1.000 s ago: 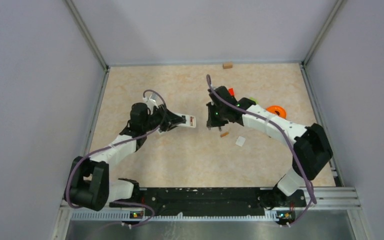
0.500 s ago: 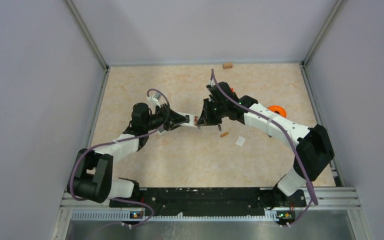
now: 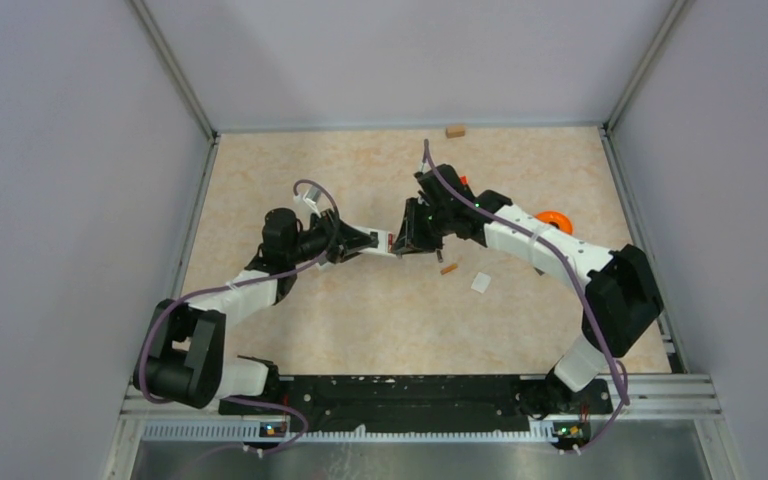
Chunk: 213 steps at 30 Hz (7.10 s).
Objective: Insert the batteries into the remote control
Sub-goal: Load the battery into the remote control.
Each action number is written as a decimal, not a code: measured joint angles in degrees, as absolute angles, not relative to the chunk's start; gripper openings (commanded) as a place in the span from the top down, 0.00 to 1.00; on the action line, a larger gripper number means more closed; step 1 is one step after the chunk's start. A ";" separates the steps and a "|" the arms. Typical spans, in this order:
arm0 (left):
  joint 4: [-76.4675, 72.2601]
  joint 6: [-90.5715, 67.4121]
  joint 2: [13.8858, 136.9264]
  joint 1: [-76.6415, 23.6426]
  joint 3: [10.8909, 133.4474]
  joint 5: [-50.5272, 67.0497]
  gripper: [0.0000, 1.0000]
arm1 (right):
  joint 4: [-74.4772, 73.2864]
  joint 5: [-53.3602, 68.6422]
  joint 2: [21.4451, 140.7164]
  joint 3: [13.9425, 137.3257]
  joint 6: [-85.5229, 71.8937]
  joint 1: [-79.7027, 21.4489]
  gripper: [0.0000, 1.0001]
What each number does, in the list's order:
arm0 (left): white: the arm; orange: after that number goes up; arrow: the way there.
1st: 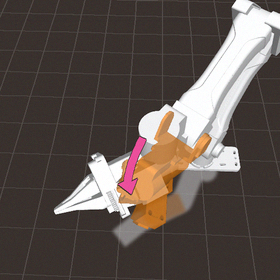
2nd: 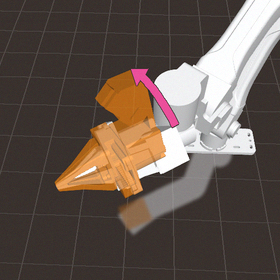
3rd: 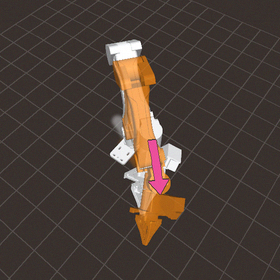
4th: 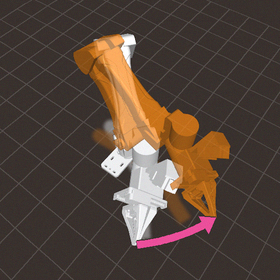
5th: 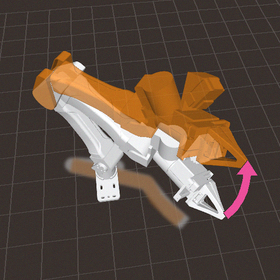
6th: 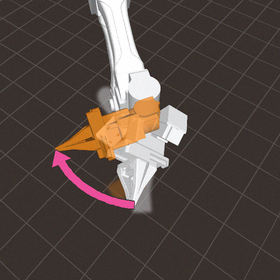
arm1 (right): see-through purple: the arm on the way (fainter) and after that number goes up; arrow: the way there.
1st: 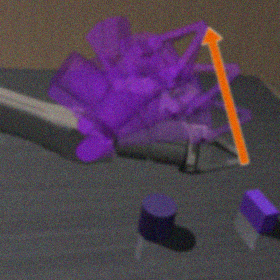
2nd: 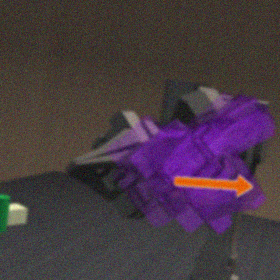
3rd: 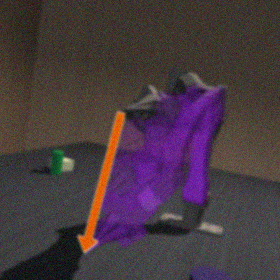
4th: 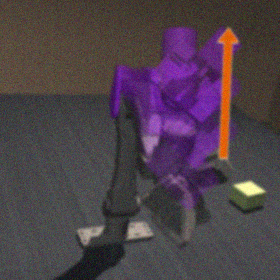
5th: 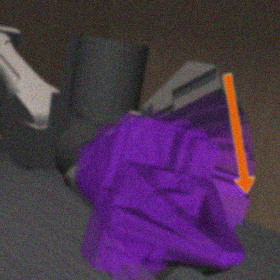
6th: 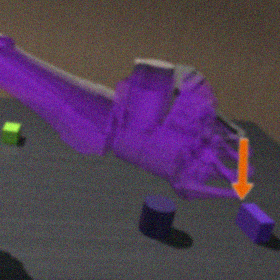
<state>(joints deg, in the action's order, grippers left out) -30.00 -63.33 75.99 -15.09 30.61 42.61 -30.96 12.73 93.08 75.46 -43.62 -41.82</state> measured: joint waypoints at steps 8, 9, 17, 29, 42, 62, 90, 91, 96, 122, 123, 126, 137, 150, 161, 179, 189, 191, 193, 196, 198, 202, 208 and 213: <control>-30.24 -63.42 75.99 -15.09 30.59 42.61 1.00 | -30.00 13.45 93.43 75.46 -44.95 -41.67 0.73; -30.39 -63.51 75.99 -15.07 30.59 42.59 1.00 | -29.85 13.52 93.43 75.46 -45.12 -41.58 0.72; -30.89 -63.64 75.99 -15.07 30.59 42.30 1.00 | -29.08 14.46 93.43 75.44 -47.05 -40.62 0.72; -30.85 -65.21 75.99 -15.09 30.59 43.68 1.00 | -25.21 13.34 89.10 73.38 -45.69 -39.03 0.32; -30.50 -73.03 77.65 -15.09 34.13 58.35 1.00 | -22.26 20.38 82.43 70.72 -25.43 -36.62 0.16; -17.12 -66.24 78.28 -15.09 39.33 71.16 1.00 | -17.30 44.95 82.43 62.98 -20.58 -36.62 0.11; -12.75 -65.84 80.97 -15.11 40.40 71.13 1.00 | -17.02 49.34 84.01 62.19 -14.00 -37.93 0.41; -12.73 -65.84 81.01 -15.11 40.40 71.18 1.00 | -17.10 49.28 84.18 62.19 -13.96 -37.93 0.43; -12.34 -65.73 81.01 -15.14 40.40 71.44 1.00 | -17.34 48.71 84.60 62.19 -14.09 -37.93 0.52; -9.98 -61.34 81.03 -15.14 40.47 72.42 1.00 | -13.63 50.41 85.06 60.66 -17.10 -37.95 0.54; -9.93 -61.28 81.03 -15.14 40.47 72.58 1.00 | -13.69 50.30 85.12 60.66 -17.17 -37.95 0.58; -9.80 -60.66 81.03 -15.14 40.47 72.77 1.00 | -13.72 50.09 85.45 60.66 -17.41 -37.82 0.62; -8.91 -60.05 81.01 -15.14 40.47 71.07 1.00 | -12.38 50.24 86.39 60.66 -18.31 -37.85 0.37; -8.54 -59.83 80.60 -15.14 40.51 70.59 1.00 | -6.74 50.13 86.30 57.84 -21.87 -36.84 0.17; -8.43 -59.86 80.62 -15.14 40.60 70.30 1.00 | -6.98 54.96 84.14 56.88 -16.82 -36.82 0.32; -7.51 -59.77 80.51 -15.35 41.08 71.64 1.00 | -8.36 53.93 84.66 56.88 -15.03 -36.56 0.63; -7.22 -58.39 80.44 -15.40 41.08 70.89 1.00 | -8.32 54.22 85.30 56.93 -15.79 -36.21 0.32; -7.25 -58.35 80.23 -15.40 41.08 70.48 1.00 | -8.29 54.08 85.30 56.93 -16.10 -36.18 0.23; -7.25 -58.26 79.33 -15.40 41.08 69.60 1.00 | -7.84 54.00 85.14 56.88 -16.67 -35.81 0.20; -7.35 -57.54 77.25 -15.40 41.08 68.93 1.00 | -5.45 53.60 83.85 55.46 -18.68 -34.65 0.18; -7.38 -56.45 75.57 -15.40 41.08 68.40 1.00 | -3.77 52.51 82.04 53.93 -20.62 -33.01 0.18; -7.22 -52.40 71.79 -15.40 41.08 66.61 1.00 | -2.42 47.40 78.46 52.62 -23.79 -30.02 0.19; -5.48 -46.68 68.93 -15.40 41.15 62.61 1.00 | -3.86 31.07 69.56 50.98 -23.38 -28.73 0.20; 0.62 -41.50 66.96 -15.25 41.82 54.04 1.00 | -10.00 20.60 66.00 49.52 -10.79 -28.69 0.21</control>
